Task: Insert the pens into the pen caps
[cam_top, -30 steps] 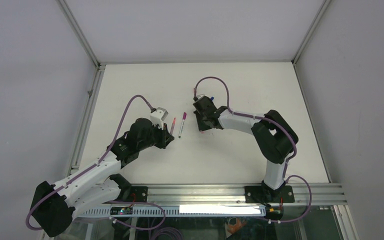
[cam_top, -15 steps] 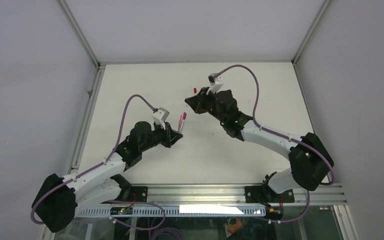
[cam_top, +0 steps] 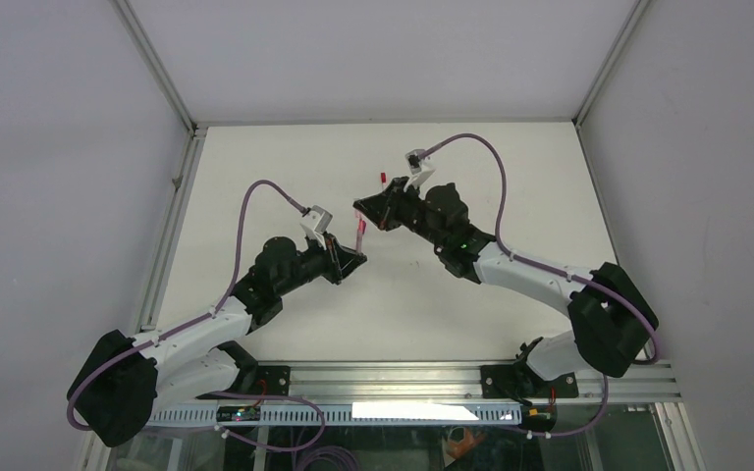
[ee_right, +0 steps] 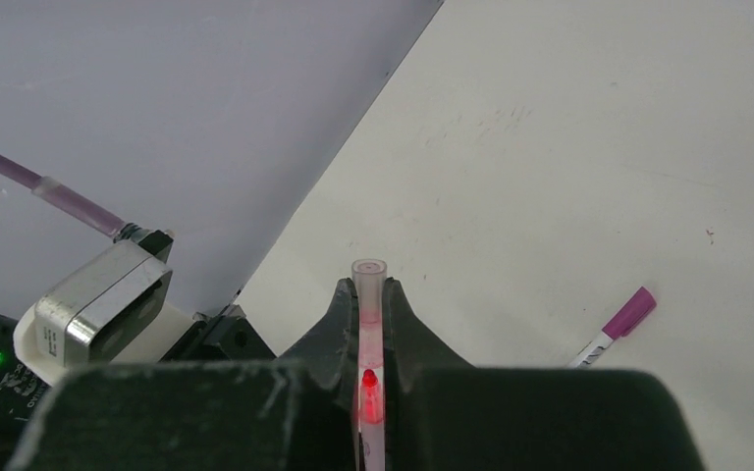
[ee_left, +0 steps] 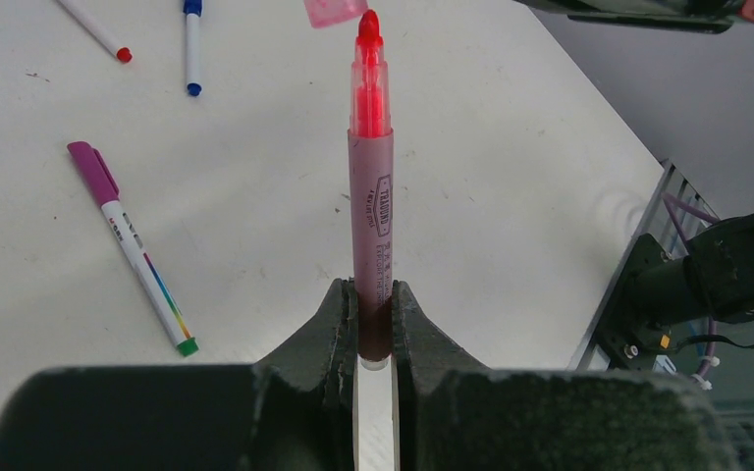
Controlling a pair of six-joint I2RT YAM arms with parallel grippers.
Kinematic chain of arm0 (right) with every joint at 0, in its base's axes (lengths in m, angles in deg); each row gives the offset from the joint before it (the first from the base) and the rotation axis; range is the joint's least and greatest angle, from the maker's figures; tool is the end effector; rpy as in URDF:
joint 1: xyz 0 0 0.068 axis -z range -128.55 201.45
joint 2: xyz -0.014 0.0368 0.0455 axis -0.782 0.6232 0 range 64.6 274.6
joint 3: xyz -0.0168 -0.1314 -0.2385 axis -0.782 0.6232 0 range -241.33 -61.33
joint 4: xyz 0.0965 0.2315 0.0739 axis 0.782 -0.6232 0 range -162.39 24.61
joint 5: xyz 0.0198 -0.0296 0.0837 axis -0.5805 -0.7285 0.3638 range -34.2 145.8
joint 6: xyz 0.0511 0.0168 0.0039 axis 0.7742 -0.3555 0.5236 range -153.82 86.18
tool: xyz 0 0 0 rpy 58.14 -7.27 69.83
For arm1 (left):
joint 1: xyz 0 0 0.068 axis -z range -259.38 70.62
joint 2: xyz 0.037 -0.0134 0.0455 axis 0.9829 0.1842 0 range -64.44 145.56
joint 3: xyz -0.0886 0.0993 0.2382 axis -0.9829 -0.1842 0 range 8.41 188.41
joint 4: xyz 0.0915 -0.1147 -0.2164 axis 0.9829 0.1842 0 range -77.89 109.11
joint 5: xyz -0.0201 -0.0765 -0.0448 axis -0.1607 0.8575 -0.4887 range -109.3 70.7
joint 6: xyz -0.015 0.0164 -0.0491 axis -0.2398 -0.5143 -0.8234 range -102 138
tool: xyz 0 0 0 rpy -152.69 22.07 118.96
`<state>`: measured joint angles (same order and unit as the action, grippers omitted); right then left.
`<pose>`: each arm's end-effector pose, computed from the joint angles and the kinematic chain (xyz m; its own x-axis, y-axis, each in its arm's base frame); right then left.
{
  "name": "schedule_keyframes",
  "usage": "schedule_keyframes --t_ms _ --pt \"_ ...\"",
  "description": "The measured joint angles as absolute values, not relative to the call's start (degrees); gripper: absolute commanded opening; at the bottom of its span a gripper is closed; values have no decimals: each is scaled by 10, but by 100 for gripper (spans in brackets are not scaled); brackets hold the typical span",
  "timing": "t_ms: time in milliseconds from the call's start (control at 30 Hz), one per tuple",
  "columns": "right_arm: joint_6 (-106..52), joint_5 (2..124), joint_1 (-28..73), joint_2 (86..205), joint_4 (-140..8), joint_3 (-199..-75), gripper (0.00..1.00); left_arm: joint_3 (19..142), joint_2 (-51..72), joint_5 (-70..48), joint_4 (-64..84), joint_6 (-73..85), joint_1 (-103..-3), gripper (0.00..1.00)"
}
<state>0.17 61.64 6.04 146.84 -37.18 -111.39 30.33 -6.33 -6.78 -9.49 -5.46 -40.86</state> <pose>0.2312 0.2396 0.2879 -0.4761 0.3093 -0.8232 -0.6194 0.5466 0.5635 0.1665 -0.1423 0.2141 -0.4882 -0.1081 -0.8660 0.6298 0.6433 -0.4354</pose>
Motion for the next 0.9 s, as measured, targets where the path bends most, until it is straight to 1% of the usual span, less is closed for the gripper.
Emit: schedule_keyframes --t_ms 433,633,900 --pt "1 616 56 1409 -374 -1092 0 303 -68 -72 -93 -52 -408 0" --pt "1 612 54 1412 -375 -1090 0 303 -80 -72 -93 -52 -408 0" --pt "-1 607 54 1445 -372 -1091 0 303 -87 -72 -79 -51 -409 0"
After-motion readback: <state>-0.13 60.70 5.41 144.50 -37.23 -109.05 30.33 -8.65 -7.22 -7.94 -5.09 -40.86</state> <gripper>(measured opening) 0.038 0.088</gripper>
